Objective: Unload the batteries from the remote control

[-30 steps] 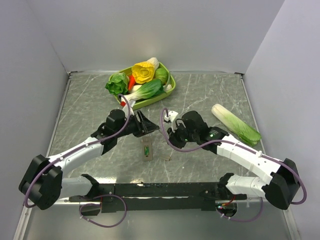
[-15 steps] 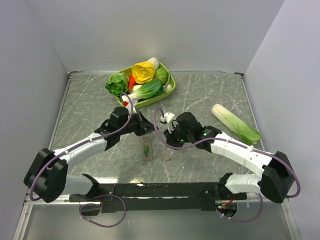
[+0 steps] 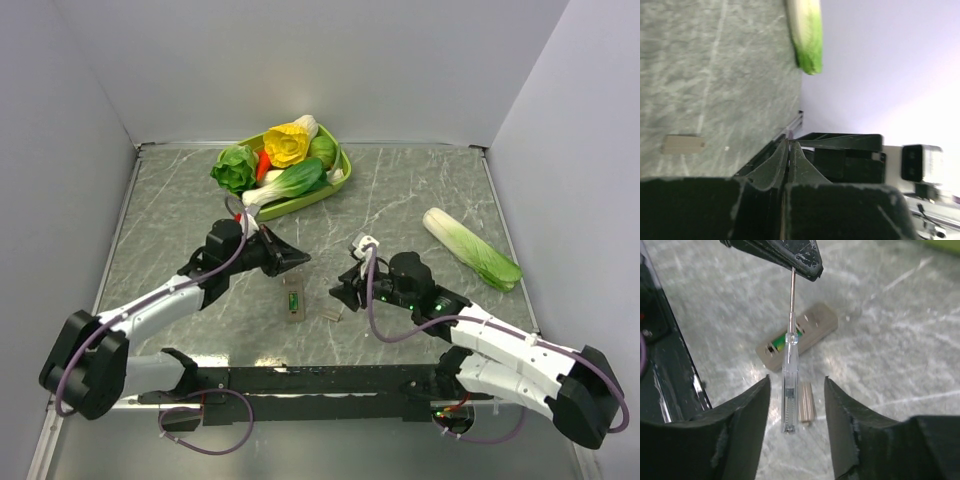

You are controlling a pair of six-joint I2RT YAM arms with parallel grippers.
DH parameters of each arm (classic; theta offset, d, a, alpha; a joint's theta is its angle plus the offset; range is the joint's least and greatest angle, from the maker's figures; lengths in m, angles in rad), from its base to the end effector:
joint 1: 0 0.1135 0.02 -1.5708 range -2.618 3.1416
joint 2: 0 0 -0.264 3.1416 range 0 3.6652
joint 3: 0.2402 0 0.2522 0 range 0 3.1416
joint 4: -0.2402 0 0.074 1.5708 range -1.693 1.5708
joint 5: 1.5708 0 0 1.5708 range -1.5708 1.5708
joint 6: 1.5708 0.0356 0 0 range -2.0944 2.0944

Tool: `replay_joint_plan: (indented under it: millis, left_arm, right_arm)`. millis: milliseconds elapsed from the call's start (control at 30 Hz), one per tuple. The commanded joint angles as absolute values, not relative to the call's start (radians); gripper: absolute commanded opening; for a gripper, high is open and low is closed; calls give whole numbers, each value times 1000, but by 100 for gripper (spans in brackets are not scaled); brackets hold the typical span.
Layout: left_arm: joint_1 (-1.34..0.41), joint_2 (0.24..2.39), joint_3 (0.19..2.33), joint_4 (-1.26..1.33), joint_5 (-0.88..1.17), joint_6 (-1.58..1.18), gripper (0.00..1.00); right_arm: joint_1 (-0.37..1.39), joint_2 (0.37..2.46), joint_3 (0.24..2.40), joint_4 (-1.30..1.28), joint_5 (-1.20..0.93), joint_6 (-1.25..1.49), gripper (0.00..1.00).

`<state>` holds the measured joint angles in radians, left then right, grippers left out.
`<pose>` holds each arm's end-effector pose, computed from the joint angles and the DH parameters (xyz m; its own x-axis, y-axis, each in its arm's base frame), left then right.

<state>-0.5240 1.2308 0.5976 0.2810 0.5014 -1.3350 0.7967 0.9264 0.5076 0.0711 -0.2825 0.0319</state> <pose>0.2197 -0.1468 0.2295 -0.8762 -0.4784 -0.0581 -0.0966 0.2925 -0.9514 0.1406 0.1580 0.2429 -0.2658 -0.2281 -0.9367 -0.8619 0.4915 0.1249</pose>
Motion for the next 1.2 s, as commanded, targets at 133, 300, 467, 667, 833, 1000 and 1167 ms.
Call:
replay_joint_plan:
  millis: [133,300,467,667,833,1000,1167]
  left_arm:
    - [-522,1100,523,426,457,-1482,1]
    - [-522,1081,494,468,459,-1522,1]
    - [-522,1058,454,497,443,-1551,1]
    - [-522,1055,416,555,442,-1595,1]
    - [-522,1066,399,587,442,-1611,1]
    - [-522,1055,370,614,425,-1635,1]
    - [-522,1025,373,575,402,-1618,1]
  right_arm:
    - [807,881,485,271,-336,47,50]
    - [814,870,454,348,-341,78,45]
    - [821,882,448,382,-328,92,40]
    - [828,891,442,391,-318,94,40]
    - [830,902,445,387,-319,98,39]
    - [834,907,443,390,-333,103,42]
    - [841,904,425,396,-305,103,37]
